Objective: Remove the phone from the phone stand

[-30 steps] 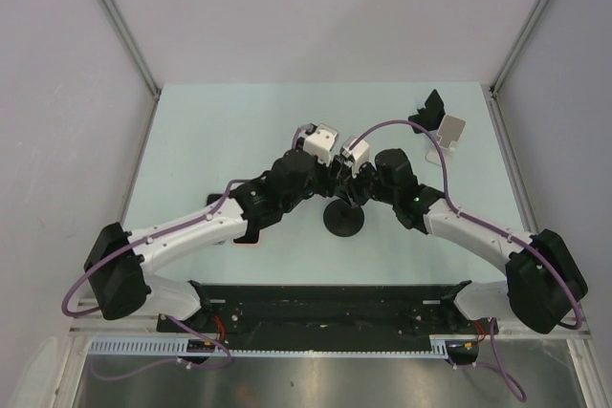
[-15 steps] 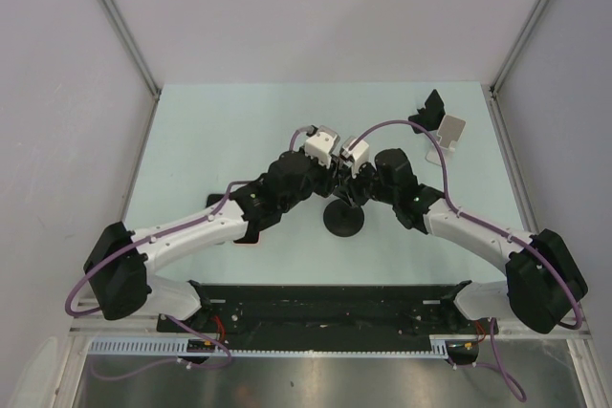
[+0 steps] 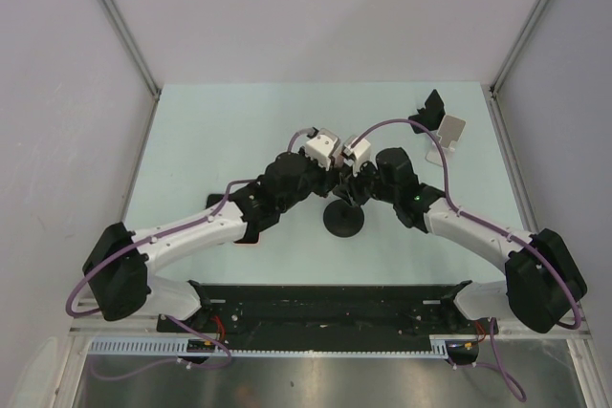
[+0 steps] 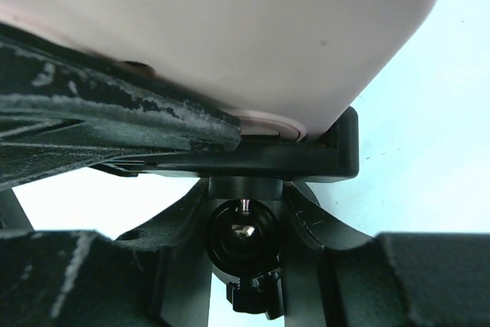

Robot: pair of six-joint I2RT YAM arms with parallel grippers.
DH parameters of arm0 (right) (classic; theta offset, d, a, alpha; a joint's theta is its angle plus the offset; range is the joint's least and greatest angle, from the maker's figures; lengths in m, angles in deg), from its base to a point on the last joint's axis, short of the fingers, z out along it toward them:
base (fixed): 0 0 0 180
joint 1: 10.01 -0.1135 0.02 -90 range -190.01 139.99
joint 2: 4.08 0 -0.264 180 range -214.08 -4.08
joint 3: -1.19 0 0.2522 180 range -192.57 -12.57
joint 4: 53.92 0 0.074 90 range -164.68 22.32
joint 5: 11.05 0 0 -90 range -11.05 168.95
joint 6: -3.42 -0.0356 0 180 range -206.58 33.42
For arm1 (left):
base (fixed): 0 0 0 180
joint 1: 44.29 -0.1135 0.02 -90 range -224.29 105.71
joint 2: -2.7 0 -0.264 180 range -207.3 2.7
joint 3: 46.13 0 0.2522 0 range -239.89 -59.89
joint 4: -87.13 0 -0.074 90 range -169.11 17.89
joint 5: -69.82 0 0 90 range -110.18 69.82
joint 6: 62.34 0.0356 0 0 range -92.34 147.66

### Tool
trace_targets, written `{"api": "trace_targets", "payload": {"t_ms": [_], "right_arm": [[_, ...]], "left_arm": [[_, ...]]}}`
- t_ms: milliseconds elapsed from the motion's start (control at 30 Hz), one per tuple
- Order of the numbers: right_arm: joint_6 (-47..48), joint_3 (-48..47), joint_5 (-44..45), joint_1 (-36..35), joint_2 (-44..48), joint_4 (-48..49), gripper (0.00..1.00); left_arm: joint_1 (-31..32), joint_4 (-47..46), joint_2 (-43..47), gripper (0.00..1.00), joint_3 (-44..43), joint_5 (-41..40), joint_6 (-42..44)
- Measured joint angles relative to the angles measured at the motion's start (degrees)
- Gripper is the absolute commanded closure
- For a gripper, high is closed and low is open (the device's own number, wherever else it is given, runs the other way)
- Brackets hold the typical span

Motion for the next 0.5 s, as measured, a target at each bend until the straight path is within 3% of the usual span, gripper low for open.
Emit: {"api": "trace_targets", "payload": {"t_ms": [500], "right_arm": [[0.3,-0.2,-5.0,3.0,-0.5,-0.4,1.00]], "left_arm": [[-0.6,1.6,2.9,1.00,2.4,3.2,-0.3]]}}
